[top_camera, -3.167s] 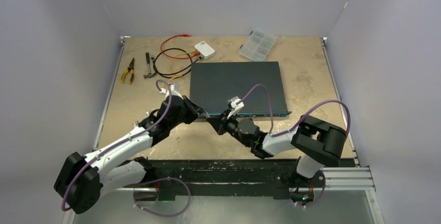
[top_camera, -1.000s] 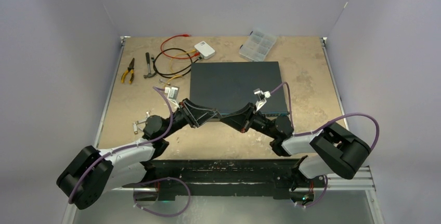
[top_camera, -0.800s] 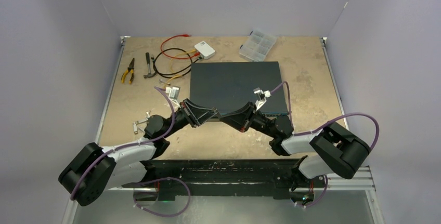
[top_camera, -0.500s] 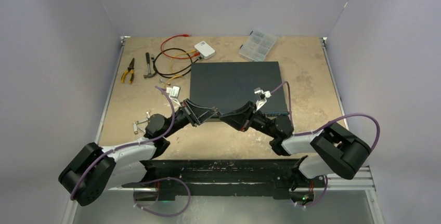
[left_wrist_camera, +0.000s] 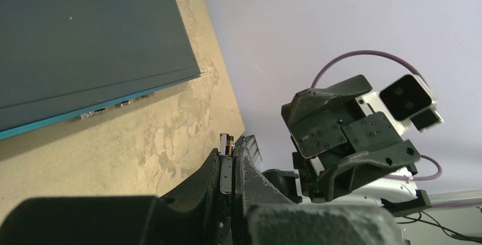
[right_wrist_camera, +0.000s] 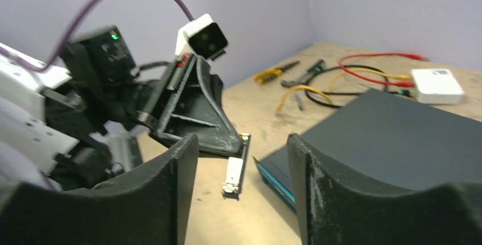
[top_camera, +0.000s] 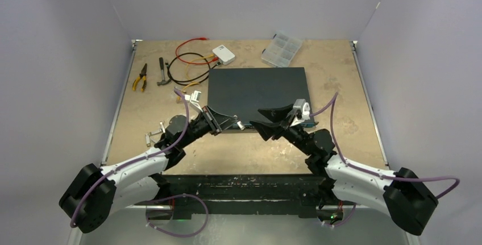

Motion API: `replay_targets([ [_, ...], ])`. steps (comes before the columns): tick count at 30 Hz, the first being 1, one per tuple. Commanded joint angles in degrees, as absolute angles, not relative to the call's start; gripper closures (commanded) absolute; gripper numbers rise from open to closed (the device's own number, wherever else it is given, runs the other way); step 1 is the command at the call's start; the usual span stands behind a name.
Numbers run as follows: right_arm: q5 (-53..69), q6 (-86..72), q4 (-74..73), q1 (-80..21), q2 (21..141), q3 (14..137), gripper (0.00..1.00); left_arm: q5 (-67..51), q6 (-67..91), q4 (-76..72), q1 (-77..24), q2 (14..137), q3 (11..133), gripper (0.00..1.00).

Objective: Insert the plug into the switch port
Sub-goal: Pick up the plug from the center of the board.

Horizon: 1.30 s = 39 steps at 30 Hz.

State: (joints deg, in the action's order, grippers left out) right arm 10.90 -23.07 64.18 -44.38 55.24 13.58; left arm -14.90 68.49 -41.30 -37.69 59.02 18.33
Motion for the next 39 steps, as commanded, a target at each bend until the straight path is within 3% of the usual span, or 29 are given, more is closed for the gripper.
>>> replay_targets([
  [1, 0.6, -9.0, 54.7, -48.9, 54.1, 16.0, 0.37, -13.2, 71.0, -38.8, -37.8, 59.0, 20.7, 1.0],
  [7, -9.0, -4.0, 52.1, -57.3, 58.3, 18.2, 0.35, -13.0, 72.3, -38.8, -37.9, 59.8, 21.0, 1.0],
  [21, -17.7, 1.9, 53.0, -63.3, 65.1, 21.1, 0.42, -12.7, 75.7, -39.5, -37.8, 60.9, 20.8, 1.0],
  [33, -22.5, 3.3, 52.9, -66.1, 68.0, 22.2, 0.64, -11.7, 77.1, -39.3, -37.9, 61.2, 20.3, 1.0],
  [39, -24.0, 3.7, 53.0, -67.0, 69.5, 22.8, 0.8, -11.9, 77.9, -39.6, -37.8, 61.8, 20.2, 1.0],
])
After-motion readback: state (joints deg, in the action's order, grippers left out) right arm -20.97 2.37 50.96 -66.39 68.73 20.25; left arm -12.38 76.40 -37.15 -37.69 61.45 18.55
